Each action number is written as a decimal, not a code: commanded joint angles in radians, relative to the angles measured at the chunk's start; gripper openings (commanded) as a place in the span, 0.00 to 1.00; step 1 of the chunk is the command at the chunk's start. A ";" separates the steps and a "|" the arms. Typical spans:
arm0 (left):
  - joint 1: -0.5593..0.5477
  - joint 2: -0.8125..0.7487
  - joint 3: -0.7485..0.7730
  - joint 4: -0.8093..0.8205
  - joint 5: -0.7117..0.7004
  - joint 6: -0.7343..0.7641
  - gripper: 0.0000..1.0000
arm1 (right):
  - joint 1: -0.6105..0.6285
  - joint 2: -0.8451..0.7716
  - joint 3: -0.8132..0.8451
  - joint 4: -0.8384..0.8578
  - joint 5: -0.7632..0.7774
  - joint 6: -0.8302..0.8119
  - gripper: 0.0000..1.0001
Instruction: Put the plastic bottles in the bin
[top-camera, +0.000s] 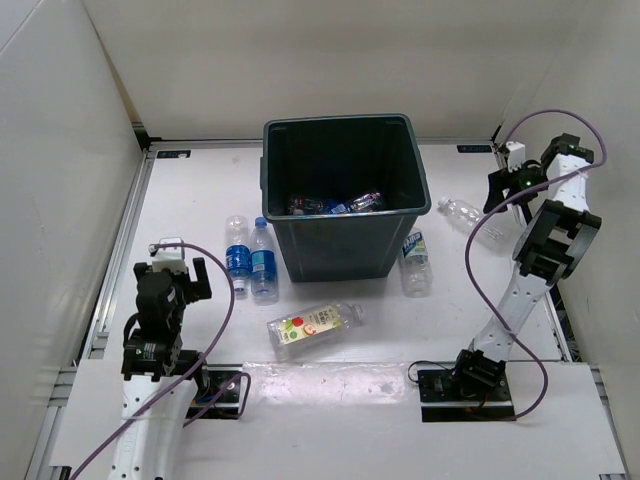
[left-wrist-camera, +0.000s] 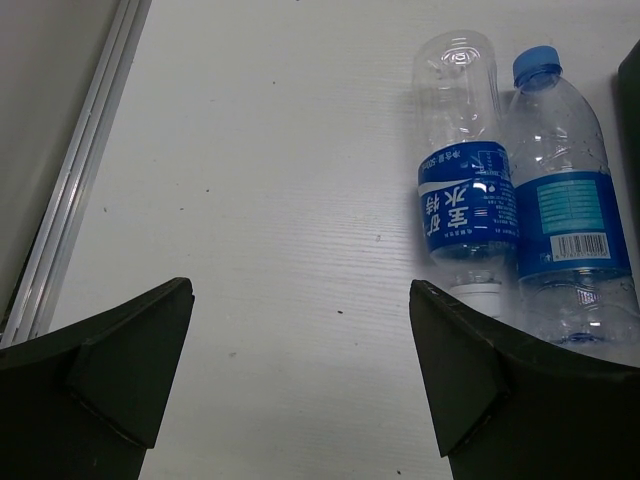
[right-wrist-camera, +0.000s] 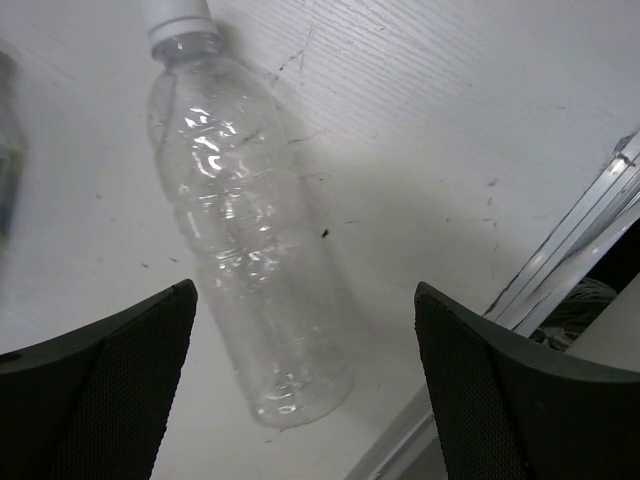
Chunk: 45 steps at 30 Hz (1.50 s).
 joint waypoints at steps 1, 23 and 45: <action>-0.003 0.006 0.023 -0.003 0.001 -0.005 1.00 | 0.012 0.038 0.085 -0.051 0.005 -0.138 0.90; -0.001 0.026 0.031 -0.014 0.044 -0.005 1.00 | 0.183 0.274 0.240 -0.154 0.310 -0.188 0.82; -0.003 0.036 0.029 0.003 0.056 0.027 1.00 | 0.089 0.011 0.345 -0.157 0.026 0.211 0.00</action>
